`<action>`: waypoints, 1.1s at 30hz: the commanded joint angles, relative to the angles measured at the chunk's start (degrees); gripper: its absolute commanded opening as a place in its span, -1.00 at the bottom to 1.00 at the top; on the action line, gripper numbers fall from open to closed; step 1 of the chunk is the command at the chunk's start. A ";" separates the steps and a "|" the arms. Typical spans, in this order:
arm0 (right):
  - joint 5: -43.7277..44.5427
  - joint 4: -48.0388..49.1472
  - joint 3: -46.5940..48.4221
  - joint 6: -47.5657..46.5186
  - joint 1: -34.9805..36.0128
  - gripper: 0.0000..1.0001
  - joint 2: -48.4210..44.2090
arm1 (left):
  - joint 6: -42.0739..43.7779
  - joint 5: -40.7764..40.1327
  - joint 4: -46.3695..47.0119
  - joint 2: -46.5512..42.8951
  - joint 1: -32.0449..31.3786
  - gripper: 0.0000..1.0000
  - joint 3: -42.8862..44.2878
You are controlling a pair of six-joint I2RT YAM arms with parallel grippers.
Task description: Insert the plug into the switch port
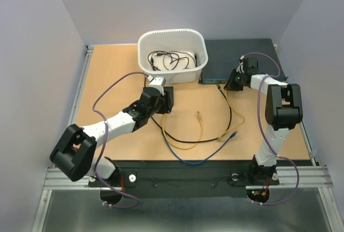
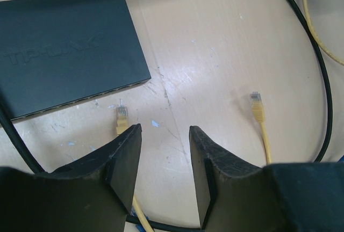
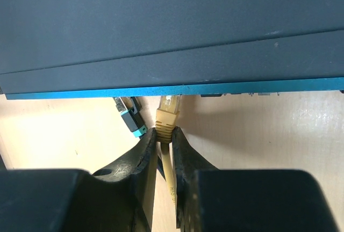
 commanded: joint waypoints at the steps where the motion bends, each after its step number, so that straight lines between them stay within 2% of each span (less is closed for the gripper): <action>1: 0.12 7.09 0.13 0.11 -2.08 -0.99 -3.11 | 0.77 -0.47 0.41 -0.13 -0.13 0.02 2.69; 19: -4.19 7.00 5.23 -2.27 -4.03 -0.99 1.72 | 0.86 -0.20 0.15 0.40 -0.13 0.02 2.95; 33: 5.12 7.44 4.35 -7.18 -0.52 -0.99 -1.52 | 0.94 -0.20 0.24 0.84 -0.13 0.02 3.04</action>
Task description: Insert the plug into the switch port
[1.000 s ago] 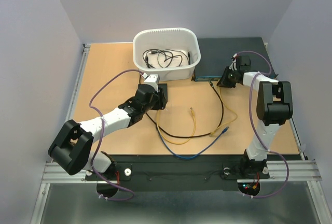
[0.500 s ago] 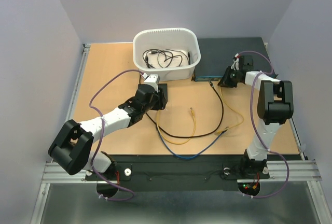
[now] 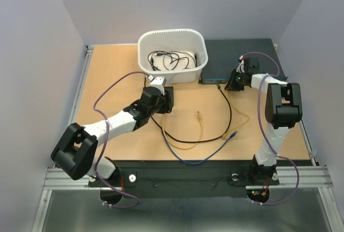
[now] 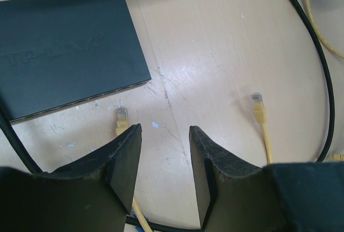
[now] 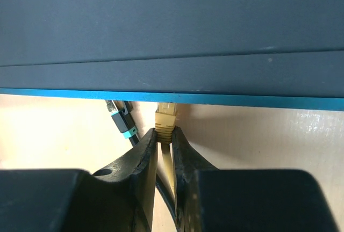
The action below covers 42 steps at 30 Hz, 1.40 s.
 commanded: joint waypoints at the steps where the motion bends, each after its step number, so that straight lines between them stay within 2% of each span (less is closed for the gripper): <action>1: 6.15 7.97 3.39 -4.49 1.56 -0.99 -3.23 | 0.90 -0.20 0.65 -0.10 -0.21 0.02 2.30; 17: 17.14 4.54 7.08 -11.45 5.34 -0.99 -4.73 | 0.90 -0.20 0.48 0.60 -0.13 0.02 2.56; 27: 15.74 5.85 6.55 -11.01 5.26 -0.99 -8.68 | 0.90 -0.03 0.39 0.08 -0.22 0.02 2.47; 34: 14.86 6.03 6.99 -10.66 5.26 -0.99 -6.67 | 0.90 -0.11 0.30 -0.54 -0.57 0.02 2.38; 42: 13.37 8.22 1.12 -8.64 5.34 -0.99 -6.83 | 0.90 -0.38 0.21 -0.19 -0.65 0.02 2.65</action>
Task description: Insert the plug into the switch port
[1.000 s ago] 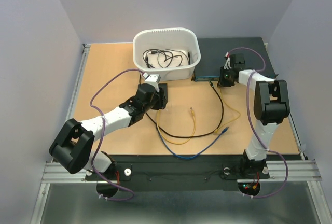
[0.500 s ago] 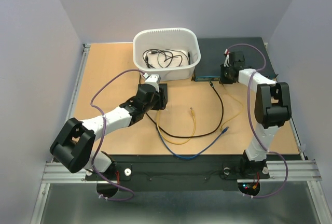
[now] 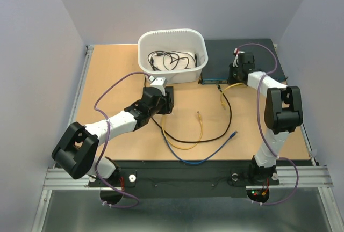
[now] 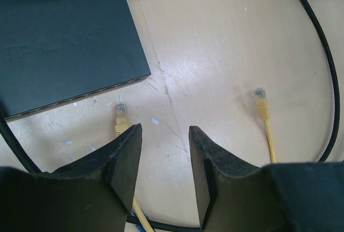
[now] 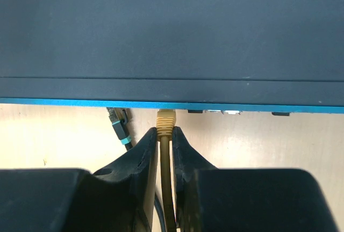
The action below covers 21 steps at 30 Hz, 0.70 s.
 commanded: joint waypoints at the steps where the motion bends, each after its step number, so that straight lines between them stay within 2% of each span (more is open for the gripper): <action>1: -1.10 11.54 -3.67 1.74 0.01 -0.99 -2.22 | 0.83 -0.38 0.46 -0.93 -0.35 0.02 2.56; 9: -0.32 18.85 -12.92 5.44 -0.08 -0.99 -5.56 | 0.75 -0.64 0.45 -0.49 -0.35 0.02 2.65; 21: 1.97 24.47 -16.08 7.37 0.01 -0.99 -7.58 | 0.83 -0.55 0.37 0.65 -0.52 0.02 3.09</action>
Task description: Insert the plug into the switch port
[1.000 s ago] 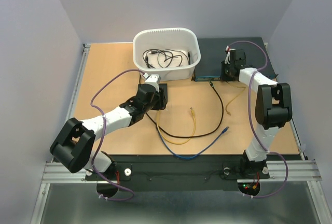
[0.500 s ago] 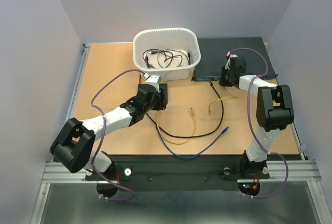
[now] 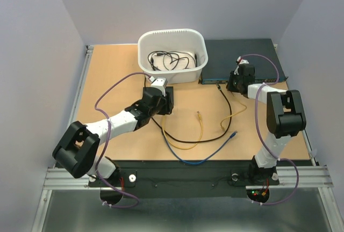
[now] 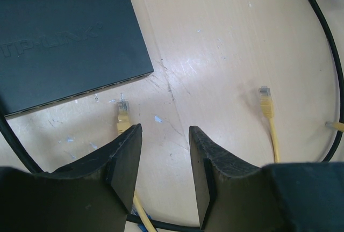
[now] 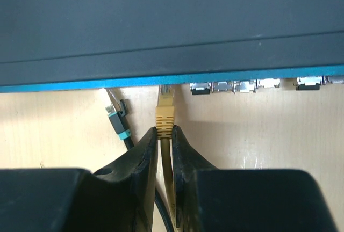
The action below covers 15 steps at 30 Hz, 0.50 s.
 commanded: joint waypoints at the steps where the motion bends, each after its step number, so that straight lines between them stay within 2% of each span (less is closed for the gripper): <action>1: 1.80 7.84 -1.59 1.30 0.01 -0.99 -4.70 | 0.92 -0.34 0.63 0.21 -0.42 0.02 3.06; 8: 4.52 9.17 -3.53 1.47 -0.08 -0.99 -8.92 | 0.75 -0.16 0.54 0.48 -0.42 0.01 3.24; 15: 3.12 9.26 -3.18 2.35 0.01 -0.99 -6.82 | 0.83 -0.16 0.54 0.56 -0.42 0.01 3.24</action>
